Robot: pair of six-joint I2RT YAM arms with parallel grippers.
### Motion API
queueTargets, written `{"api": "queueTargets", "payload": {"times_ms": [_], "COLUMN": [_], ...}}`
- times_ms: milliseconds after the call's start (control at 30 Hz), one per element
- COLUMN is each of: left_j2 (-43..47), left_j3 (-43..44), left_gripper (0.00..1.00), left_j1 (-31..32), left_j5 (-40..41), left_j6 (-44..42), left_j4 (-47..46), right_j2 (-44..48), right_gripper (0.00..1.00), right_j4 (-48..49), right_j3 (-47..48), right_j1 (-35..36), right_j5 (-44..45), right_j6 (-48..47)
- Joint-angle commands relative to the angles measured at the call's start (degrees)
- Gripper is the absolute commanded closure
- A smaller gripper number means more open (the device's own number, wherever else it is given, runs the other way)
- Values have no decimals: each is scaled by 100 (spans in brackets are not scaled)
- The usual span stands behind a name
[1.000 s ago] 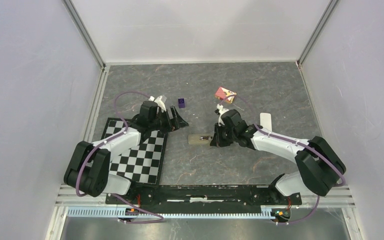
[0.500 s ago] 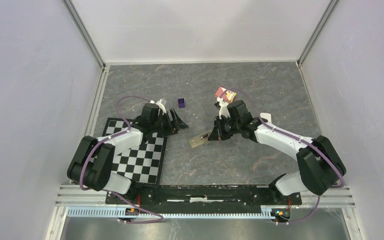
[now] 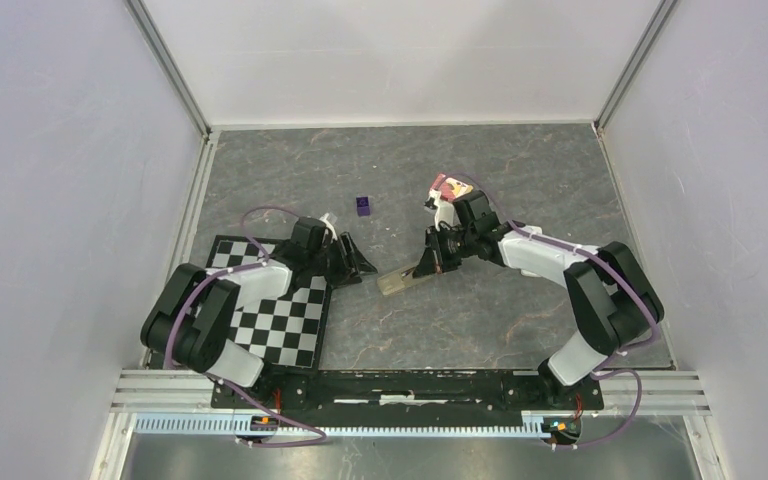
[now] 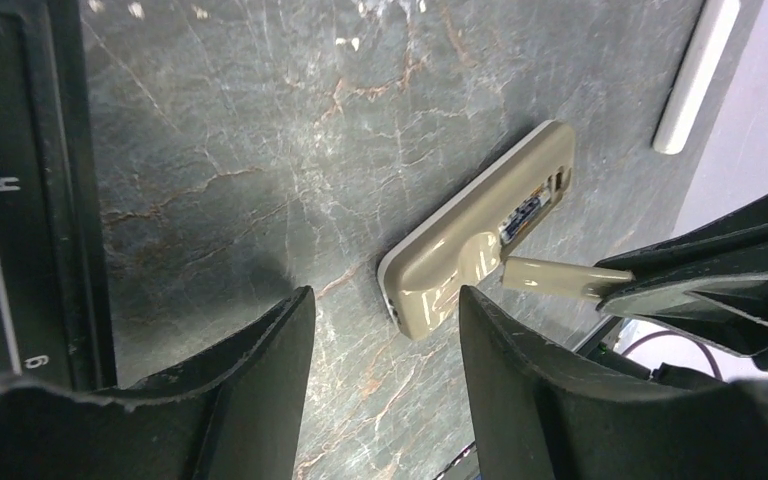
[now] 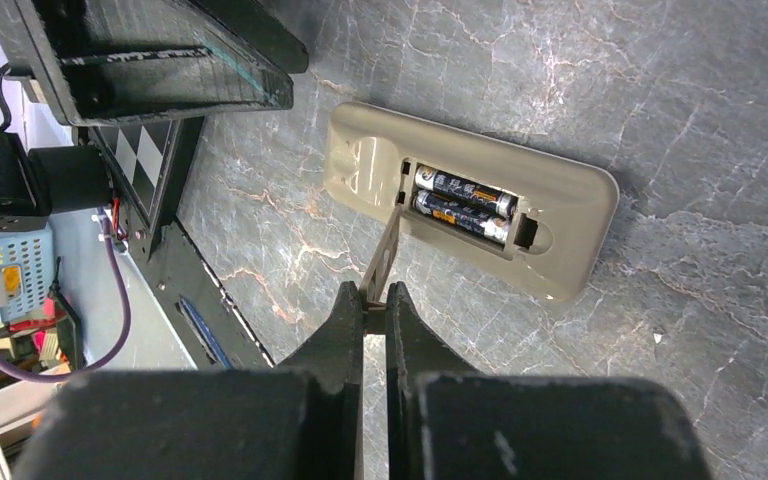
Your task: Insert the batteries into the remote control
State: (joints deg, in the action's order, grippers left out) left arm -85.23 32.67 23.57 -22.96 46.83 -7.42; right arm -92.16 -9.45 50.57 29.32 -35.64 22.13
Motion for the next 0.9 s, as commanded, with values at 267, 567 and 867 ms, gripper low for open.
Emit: {"api": "queueTargets", "payload": {"times_ms": [267, 567, 867], "left_j2": [-366, -407, -453], "left_j3": [181, 193, 240], "left_gripper": [42, 44, 44], "left_j1": [199, 266, 354], "left_j5": [81, 99, 99], "left_j6": [220, 221, 230], "left_j4": [-163, -163, -181], "right_j2": [-100, -225, -403], "right_gripper": [100, 100, 100], "right_j4": [468, 606, 764], "right_j3": [292, 193, 141], "right_j1": [-212, -234, -239], "right_j5": [-444, -458, -448], "right_j6": [32, 57, 73]}}
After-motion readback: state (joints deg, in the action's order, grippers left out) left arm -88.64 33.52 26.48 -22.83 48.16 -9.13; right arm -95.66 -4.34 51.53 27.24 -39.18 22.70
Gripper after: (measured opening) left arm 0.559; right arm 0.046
